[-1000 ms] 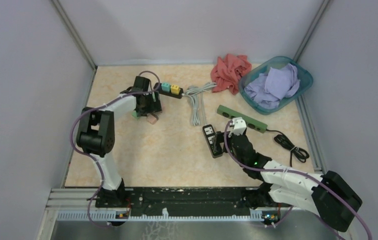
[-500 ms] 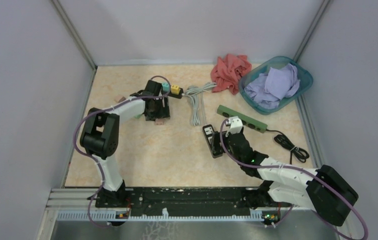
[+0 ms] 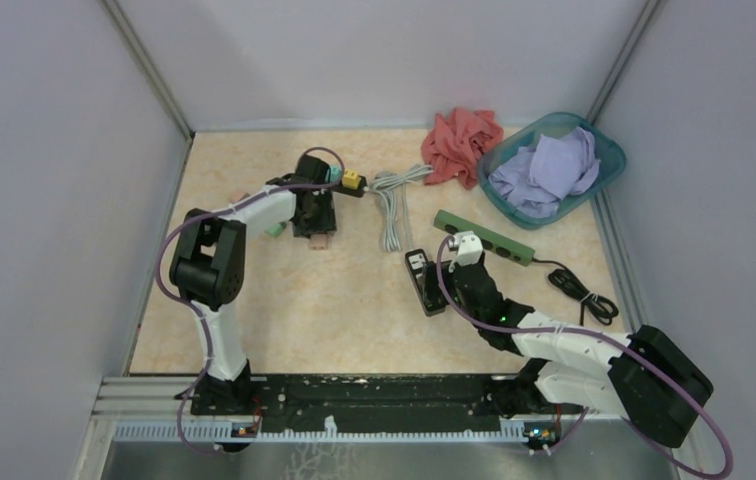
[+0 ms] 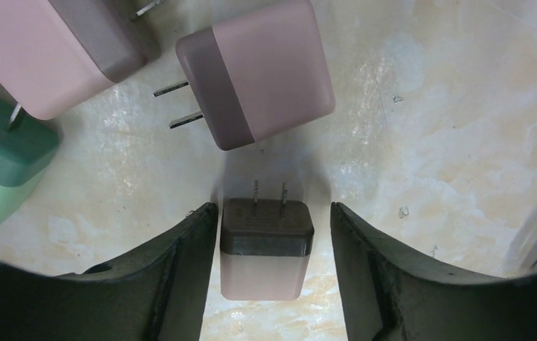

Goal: Insert the plug
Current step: Pick up the plug from the center of the board.

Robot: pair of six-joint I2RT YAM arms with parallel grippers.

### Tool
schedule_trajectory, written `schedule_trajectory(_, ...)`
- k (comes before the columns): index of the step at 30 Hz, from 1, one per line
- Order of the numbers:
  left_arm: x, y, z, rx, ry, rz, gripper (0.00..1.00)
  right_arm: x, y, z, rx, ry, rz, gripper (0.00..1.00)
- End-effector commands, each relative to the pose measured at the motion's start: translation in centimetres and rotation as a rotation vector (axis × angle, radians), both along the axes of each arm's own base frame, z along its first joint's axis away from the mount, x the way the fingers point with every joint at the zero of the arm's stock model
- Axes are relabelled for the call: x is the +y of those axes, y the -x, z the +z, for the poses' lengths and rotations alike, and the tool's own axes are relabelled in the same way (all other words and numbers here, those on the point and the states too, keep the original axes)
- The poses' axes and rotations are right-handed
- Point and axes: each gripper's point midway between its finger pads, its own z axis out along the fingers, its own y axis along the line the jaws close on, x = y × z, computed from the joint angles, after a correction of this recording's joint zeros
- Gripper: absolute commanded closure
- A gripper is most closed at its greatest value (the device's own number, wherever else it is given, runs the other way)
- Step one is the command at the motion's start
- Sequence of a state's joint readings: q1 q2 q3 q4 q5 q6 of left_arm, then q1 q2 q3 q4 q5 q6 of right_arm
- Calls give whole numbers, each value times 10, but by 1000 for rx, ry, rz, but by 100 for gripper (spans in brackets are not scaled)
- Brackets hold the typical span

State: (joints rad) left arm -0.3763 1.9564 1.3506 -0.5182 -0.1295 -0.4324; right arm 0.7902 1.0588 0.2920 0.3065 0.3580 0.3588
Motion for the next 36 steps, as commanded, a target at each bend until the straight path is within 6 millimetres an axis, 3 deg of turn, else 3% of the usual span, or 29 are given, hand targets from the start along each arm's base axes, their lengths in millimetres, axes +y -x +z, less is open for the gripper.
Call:
schedule_trajectory(1, 5, 9, -19, 61, -32, 4, 38, 12, -11, 28, -67, -49, 6, 11)
schedule_trajectory(9, 2, 23, -19, 79, 9, -9, 53, 13, -10, 29, -71, -49, 13, 11)
schedule_trajectory(18, -24, 30, 7, 4, 204, -2, 67, 14, -13, 31, -93, -30, 24, 11)
schedule_trajectory(29, -63, 46, 63, -108, 546, 16, 71, 33, -15, 60, -141, -120, 86, 4)
schedule_trajectory(36, -74, 61, 97, -161, 755, 87, 73, 52, -22, 91, -208, -196, 130, 1)
